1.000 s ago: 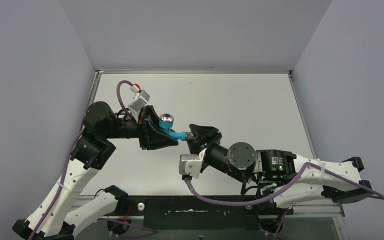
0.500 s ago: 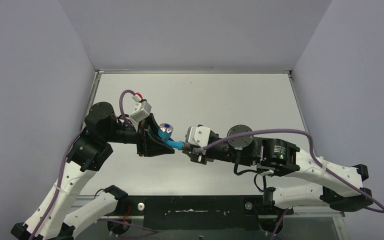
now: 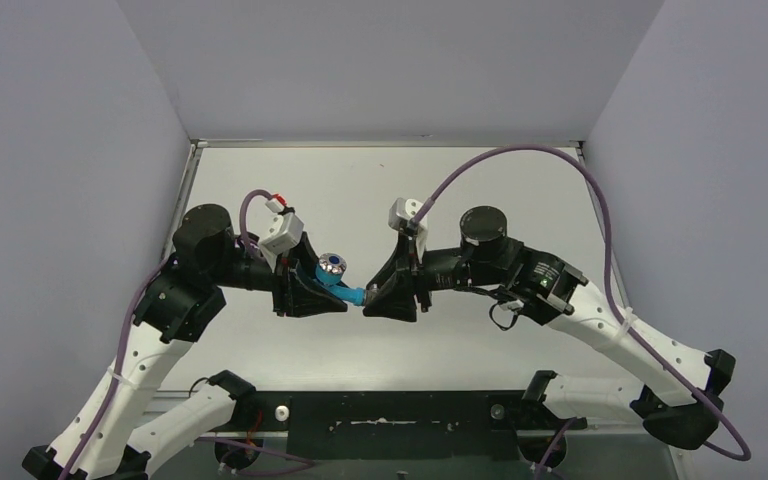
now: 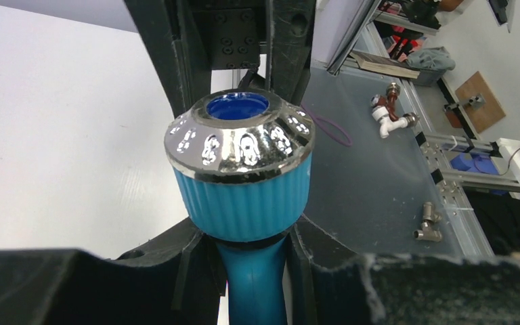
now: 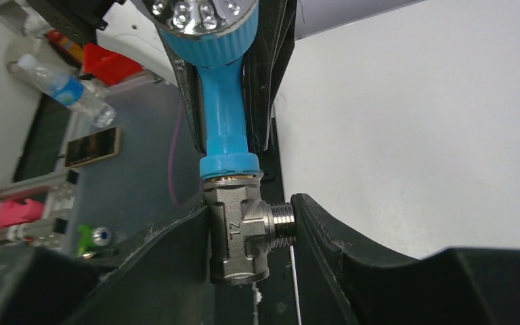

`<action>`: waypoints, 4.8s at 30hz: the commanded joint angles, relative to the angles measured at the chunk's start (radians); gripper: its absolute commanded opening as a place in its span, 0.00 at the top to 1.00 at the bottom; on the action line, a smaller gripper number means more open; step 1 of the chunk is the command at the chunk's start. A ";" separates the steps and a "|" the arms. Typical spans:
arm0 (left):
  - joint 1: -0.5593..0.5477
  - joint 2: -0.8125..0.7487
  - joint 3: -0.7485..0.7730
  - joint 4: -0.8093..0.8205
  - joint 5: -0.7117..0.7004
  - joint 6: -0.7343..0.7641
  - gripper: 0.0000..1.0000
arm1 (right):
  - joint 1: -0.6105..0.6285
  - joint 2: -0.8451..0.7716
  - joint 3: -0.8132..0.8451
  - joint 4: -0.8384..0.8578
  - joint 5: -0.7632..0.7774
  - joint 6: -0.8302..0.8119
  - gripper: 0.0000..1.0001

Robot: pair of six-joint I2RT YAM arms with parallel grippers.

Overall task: Install the water faucets
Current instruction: Screw the water faucet onto the adaptor, then place the water faucet at the center of the board.

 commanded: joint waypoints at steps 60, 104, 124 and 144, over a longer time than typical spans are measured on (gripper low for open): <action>-0.010 -0.044 -0.088 0.520 0.014 -0.300 1.00 | 0.414 -0.115 -0.040 0.188 0.793 -0.994 0.82; -0.010 -0.052 -0.030 0.331 0.043 -0.028 1.00 | 0.096 -0.117 -0.009 0.115 0.426 -0.338 0.45; 0.001 0.006 -0.436 0.475 -0.348 -0.211 1.00 | 0.094 -0.292 -0.272 0.092 1.185 -0.086 0.00; 0.039 0.522 -0.494 0.815 -0.326 -0.228 1.00 | -0.528 -0.049 -0.339 -0.106 0.583 -0.086 0.00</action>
